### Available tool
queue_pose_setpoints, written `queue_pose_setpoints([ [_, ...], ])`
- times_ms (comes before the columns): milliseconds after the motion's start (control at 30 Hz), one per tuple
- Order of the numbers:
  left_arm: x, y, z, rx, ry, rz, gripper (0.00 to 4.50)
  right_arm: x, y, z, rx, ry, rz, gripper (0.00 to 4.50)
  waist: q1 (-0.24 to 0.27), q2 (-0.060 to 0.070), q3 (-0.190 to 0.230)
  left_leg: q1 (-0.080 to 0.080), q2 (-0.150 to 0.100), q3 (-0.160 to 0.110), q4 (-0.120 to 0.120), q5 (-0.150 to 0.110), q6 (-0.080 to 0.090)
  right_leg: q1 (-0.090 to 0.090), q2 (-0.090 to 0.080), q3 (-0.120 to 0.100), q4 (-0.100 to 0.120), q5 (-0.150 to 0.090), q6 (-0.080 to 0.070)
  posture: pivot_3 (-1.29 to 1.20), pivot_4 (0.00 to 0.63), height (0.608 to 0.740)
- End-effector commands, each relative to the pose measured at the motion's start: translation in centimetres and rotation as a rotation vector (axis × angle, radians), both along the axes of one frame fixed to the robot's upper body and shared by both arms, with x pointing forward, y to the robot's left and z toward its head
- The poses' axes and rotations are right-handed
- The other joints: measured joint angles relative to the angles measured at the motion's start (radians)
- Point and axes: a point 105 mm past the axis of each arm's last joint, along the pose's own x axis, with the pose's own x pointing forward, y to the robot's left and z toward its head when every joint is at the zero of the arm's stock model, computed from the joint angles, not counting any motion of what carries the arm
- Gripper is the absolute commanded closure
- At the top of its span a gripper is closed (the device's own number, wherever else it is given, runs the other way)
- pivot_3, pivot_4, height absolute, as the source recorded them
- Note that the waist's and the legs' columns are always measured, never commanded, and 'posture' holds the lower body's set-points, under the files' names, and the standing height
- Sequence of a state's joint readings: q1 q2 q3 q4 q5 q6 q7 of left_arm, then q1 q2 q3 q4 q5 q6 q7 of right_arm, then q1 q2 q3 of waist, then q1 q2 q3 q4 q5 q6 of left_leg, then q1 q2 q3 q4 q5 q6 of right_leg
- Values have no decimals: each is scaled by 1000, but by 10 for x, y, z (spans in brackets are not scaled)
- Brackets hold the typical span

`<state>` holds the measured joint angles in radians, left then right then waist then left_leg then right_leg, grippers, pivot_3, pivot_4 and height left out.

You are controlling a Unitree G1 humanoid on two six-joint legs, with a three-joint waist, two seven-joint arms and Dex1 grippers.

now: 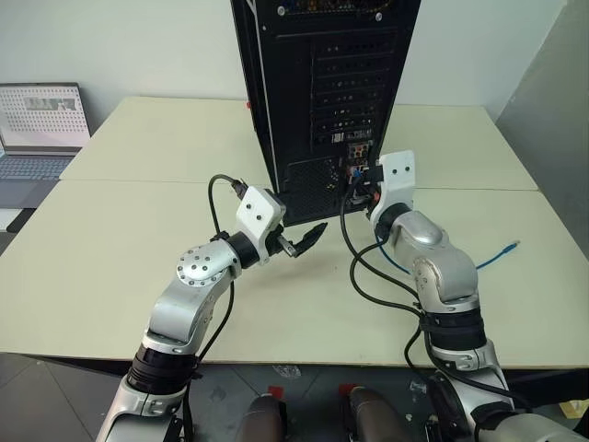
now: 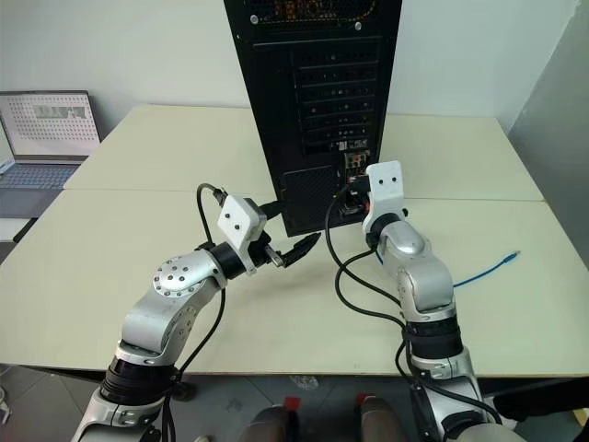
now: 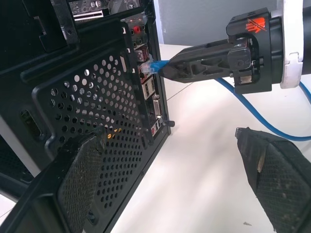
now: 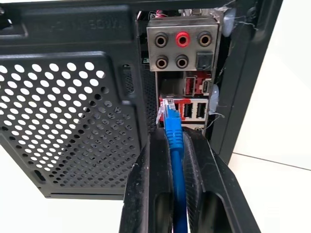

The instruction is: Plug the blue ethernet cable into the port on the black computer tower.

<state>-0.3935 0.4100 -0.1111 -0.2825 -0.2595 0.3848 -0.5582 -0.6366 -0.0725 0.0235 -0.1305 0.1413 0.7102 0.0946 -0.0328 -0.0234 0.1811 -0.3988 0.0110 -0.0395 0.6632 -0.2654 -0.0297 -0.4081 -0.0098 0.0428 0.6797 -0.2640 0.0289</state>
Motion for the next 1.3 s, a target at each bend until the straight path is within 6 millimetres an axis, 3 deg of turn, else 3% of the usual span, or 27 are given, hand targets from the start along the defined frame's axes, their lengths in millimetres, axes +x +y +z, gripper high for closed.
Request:
queue_pose_setpoints([
  [33,-4,1,12,-4,-55,0,0,0,1,9,9,-41,-3,4493,0,0,0,0,0,0,0,0,0,0,0,0,0,0,0,0,150,740],
  [367,-4,1,12,-5,-57,1,0,4,-2,7,13,-41,-25,4493,0,0,0,0,0,0,0,0,0,0,0,0,0,0,0,0,150,740],
  [700,-5,0,12,-4,-57,0,0,0,7,19,32,-65,11,4493,0,0,0,0,0,0,0,0,0,0,0,0,0,0,0,0,150,740],
  [900,-5,-1,12,-4,-56,0,0,3,-1,14,28,-45,-25,4493,0,0,0,0,0,0,0,0,0,0,0,0,0,0,0,0,150,740],
  [1300,-5,-1,11,-3,-54,-3,0,-4,1,13,25,-28,11,4493,0,0,0,0,0,0,0,0,0,0,0,0,0,0,0,0,150,740],
])
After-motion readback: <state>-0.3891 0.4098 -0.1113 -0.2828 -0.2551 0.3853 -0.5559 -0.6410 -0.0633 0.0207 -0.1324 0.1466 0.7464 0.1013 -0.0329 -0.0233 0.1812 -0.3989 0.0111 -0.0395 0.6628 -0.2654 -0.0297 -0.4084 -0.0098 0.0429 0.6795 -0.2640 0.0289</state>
